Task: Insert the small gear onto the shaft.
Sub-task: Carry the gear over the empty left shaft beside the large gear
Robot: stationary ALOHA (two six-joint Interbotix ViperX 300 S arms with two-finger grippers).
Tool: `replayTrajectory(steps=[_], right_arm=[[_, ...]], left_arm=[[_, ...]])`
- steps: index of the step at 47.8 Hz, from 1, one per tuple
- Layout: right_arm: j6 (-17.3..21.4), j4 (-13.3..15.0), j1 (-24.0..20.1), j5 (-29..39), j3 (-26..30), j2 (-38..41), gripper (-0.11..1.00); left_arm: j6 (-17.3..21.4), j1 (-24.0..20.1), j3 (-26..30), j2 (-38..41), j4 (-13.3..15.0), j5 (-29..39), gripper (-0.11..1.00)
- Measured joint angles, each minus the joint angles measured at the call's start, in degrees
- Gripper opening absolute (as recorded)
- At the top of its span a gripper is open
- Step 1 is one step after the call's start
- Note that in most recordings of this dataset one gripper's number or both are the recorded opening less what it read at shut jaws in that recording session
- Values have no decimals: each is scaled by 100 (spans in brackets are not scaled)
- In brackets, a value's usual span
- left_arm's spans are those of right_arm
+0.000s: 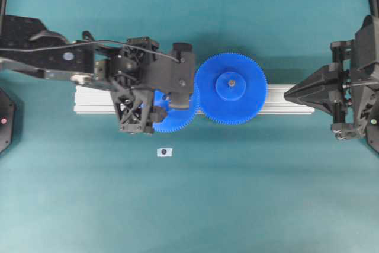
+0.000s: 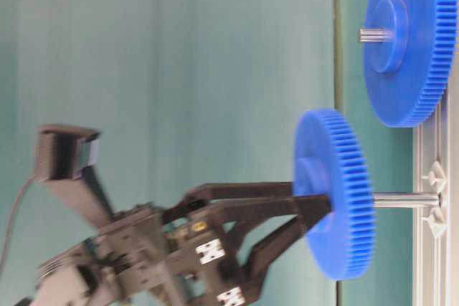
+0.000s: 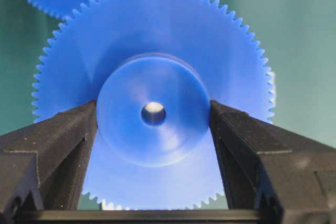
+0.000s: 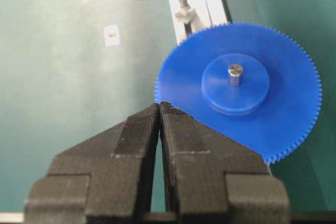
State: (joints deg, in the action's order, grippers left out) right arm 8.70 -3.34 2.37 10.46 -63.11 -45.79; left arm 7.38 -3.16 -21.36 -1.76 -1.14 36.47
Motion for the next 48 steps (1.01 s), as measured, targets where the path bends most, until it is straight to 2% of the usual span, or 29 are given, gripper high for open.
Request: replayTrajectory(steps=[12,31,39,48], right_arm=[[0,-9,0,0,-70,-255,12],[9,-9,0,97,-176,-606,12],[26,-9,0,97,-211,-677,12],[264,-18,0,97,-255,-703,12]], left_arm=[[18,-9,0,369,0,-9,72],[18,-79,-44,378,0,18,72],[0,-88,-53,387,0,413,72],[18,-88,-44,378,0,721,72]])
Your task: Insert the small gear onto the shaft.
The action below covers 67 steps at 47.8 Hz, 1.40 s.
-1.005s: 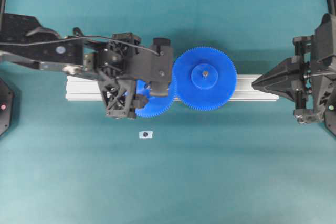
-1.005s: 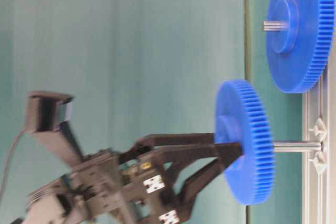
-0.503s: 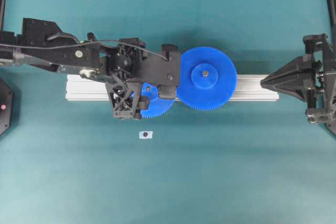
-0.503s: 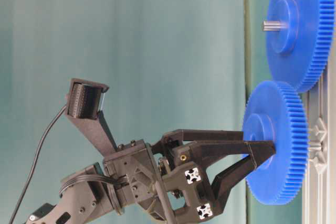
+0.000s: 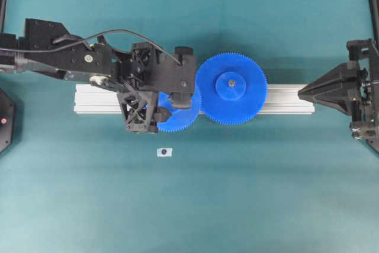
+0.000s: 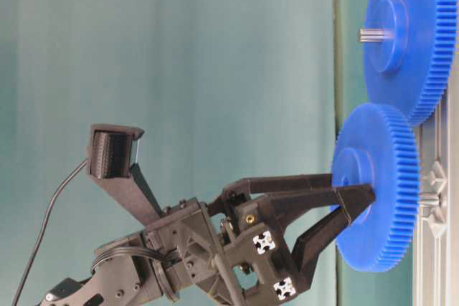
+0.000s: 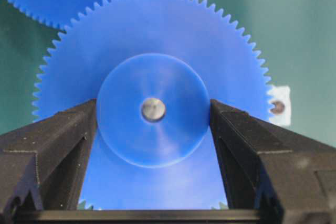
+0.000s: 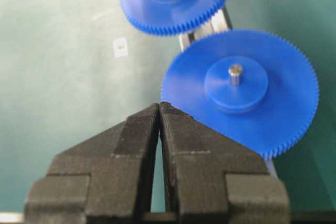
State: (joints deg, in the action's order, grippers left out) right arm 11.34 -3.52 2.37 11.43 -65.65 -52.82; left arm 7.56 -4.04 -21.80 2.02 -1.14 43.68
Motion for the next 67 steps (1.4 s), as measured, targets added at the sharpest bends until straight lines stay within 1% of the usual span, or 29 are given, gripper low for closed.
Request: replayTrajectory(steps=[19,37,47,60,67], right_arm=[[9,53,0,9,-18,-88,12],[9,53,0,0,-53,-158,12],[9,53,0,0,-53,-167,12],[18,53,0,0,-53,-185,12],[26,53,0,0,-53,-193,12]], left_arm=[[0,-9,-97,-132,0,246,72],[0,-9,-62,-88,0,105,72],[0,-53,62,105,9,0,72],[-18,-88,-88,-9,9,18,72],[-26,-105,-229,-202,0,272,72]])
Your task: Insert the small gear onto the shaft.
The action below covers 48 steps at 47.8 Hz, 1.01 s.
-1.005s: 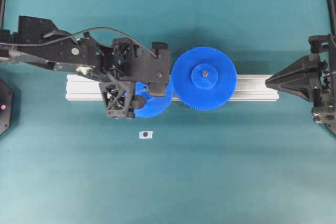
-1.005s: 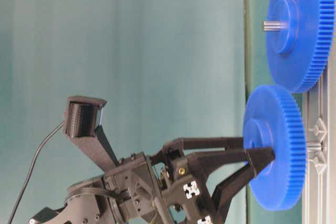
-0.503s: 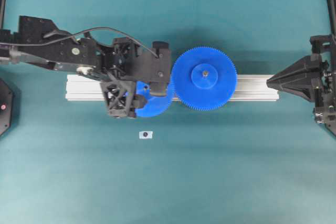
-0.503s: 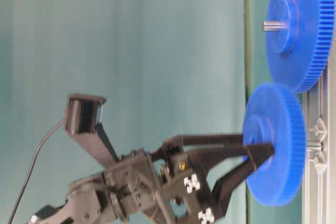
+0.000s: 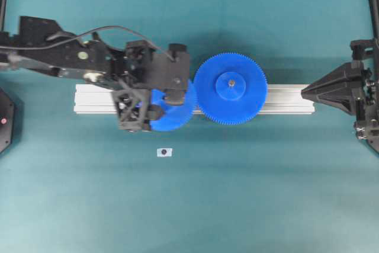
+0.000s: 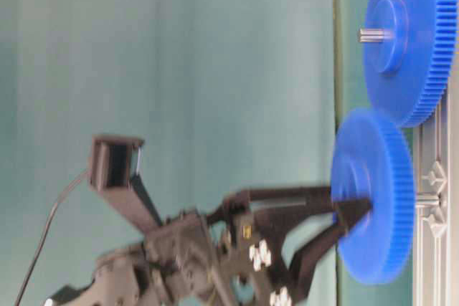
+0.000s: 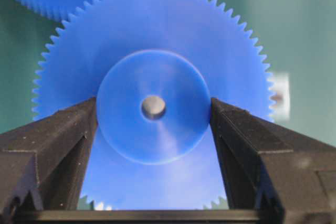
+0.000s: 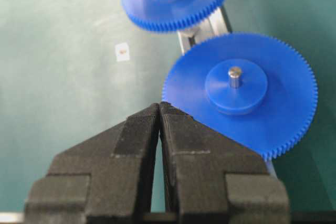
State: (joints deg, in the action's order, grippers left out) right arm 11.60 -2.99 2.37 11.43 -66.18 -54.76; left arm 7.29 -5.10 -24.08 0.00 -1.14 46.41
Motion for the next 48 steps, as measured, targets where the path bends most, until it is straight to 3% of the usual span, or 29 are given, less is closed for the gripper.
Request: replayTrajectory(steps=[13,48], right_arm=[[0,0,0,0,-44,-26,12],[9,0,0,0,-44,-62,12]], left_arm=[[-18,-62,-97,62,0,70,72],[97,-53,554,439,0,-193,72]])
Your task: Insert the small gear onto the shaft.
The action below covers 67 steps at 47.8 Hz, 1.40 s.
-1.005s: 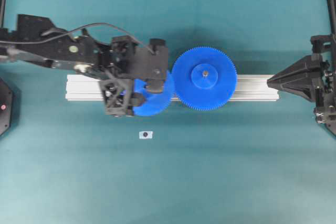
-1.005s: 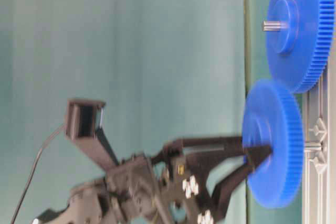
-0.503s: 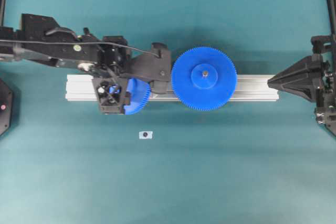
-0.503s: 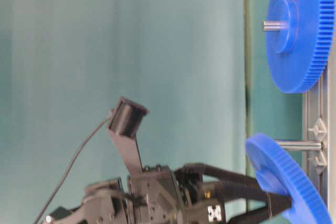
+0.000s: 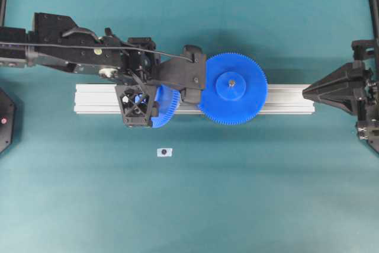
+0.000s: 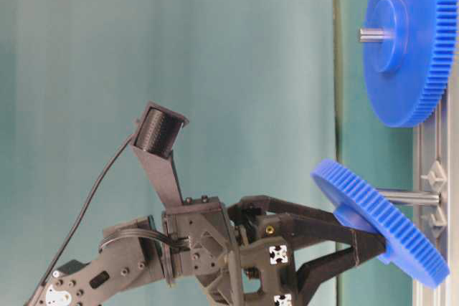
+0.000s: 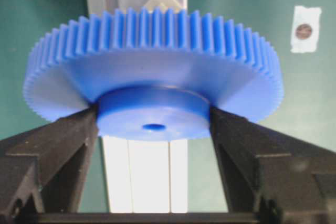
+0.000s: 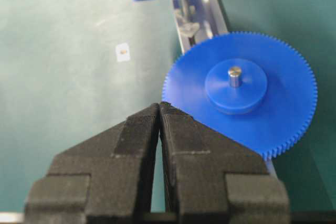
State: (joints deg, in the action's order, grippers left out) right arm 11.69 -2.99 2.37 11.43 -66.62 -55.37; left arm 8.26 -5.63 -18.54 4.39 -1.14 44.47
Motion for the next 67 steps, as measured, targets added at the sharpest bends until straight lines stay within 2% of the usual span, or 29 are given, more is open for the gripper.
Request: replayTrajectory(steps=[13,20,34,67], right_arm=[[0,0,0,0,-26,-9,12],[9,0,0,0,-35,-26,12],[0,0,0,0,-79,-88,12],[9,-9,-9,-9,-105,-149,12]], left_arm=[[-9,44,510,44,9,-88,72],[0,-9,659,62,0,79,72],[26,35,527,70,0,721,72],[0,185,519,246,-18,483,72]])
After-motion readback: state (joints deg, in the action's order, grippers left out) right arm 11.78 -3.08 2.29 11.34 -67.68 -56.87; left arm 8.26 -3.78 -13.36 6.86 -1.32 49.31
